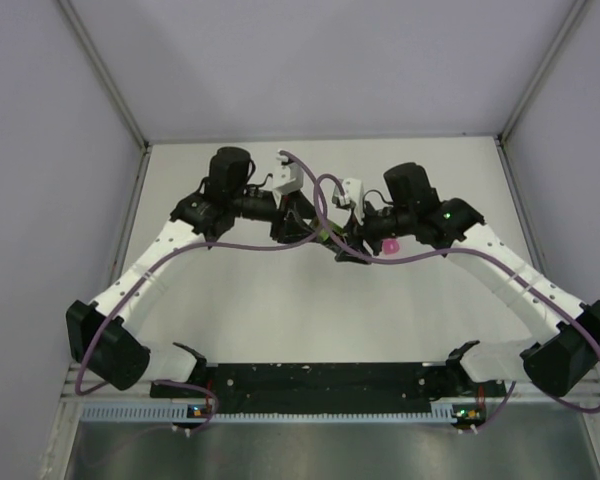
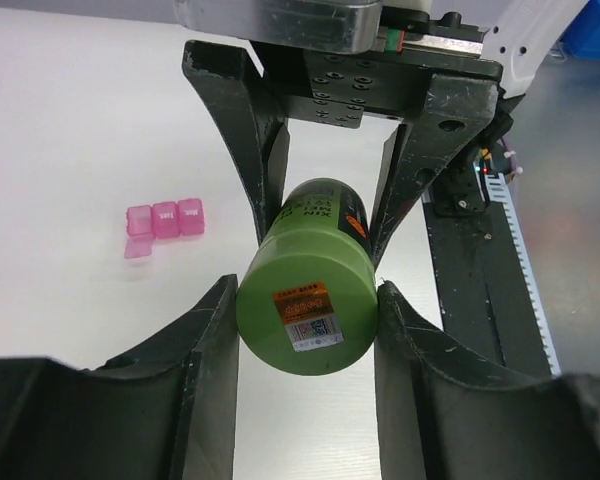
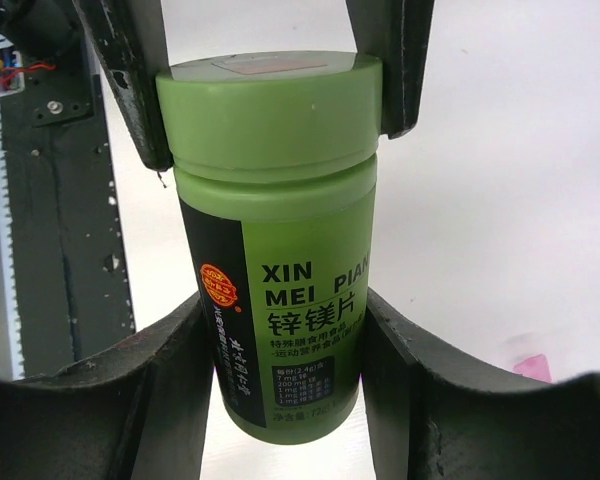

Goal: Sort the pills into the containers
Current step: Unscrew the lid of the pill bottle.

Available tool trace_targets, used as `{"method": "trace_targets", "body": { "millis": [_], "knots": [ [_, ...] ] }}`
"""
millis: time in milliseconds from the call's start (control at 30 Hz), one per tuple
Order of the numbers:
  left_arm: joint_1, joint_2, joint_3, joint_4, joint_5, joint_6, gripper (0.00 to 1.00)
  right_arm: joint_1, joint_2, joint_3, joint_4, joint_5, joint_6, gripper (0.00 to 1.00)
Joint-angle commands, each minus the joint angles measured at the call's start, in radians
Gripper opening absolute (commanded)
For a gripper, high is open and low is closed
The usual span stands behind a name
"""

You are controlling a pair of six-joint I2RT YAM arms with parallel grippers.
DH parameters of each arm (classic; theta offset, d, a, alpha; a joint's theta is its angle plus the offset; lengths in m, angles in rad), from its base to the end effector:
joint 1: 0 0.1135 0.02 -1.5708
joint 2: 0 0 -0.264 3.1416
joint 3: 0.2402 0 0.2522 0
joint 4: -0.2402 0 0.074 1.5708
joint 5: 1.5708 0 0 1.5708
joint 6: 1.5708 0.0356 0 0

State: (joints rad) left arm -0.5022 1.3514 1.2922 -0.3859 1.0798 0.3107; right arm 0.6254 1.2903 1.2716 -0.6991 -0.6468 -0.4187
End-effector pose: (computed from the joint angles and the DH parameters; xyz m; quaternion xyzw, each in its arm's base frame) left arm 0.2413 -0.1683 0.3775 0.5388 0.5579 -0.4765 0.4140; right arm 0.2064 0.1755 0.3552 -0.5444 0.6827 0.3282 0.3603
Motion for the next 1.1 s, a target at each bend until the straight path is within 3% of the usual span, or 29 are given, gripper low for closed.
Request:
{"method": "trace_targets", "body": {
  "millis": [0,200,400,433,633,767,867,1067],
  "knots": [
    [0.001,-0.001,-0.013,0.145,-0.036,-0.160,0.30,-0.007,-0.036,0.025,0.082,0.128,0.015,0.00],
    [-0.001,0.017,-0.008,0.306,-0.249,-0.502,0.13,0.000,-0.022,0.017,0.186,0.375,0.061,0.00],
    [0.001,0.089,0.116,0.167,-0.494,-0.740,0.07,0.008,-0.005,0.014,0.274,0.564,0.110,0.00],
    [0.001,0.100,0.131,0.147,-0.510,-0.768,0.11,0.011,-0.003,0.012,0.286,0.591,0.115,0.00],
    [-0.001,0.106,0.133,0.157,-0.511,-0.840,0.54,0.017,0.003,-0.005,0.328,0.665,0.129,0.00],
    [-0.001,0.100,0.133,0.160,-0.459,-0.779,0.76,0.017,0.000,-0.005,0.313,0.651,0.126,0.00],
    [0.001,0.088,0.134,0.160,-0.393,-0.688,0.99,0.017,-0.005,-0.003,0.287,0.569,0.117,0.00],
    [0.011,0.017,0.124,0.094,-0.305,-0.350,0.99,0.013,-0.034,-0.009,0.207,0.373,0.063,0.00]
  ]
}}
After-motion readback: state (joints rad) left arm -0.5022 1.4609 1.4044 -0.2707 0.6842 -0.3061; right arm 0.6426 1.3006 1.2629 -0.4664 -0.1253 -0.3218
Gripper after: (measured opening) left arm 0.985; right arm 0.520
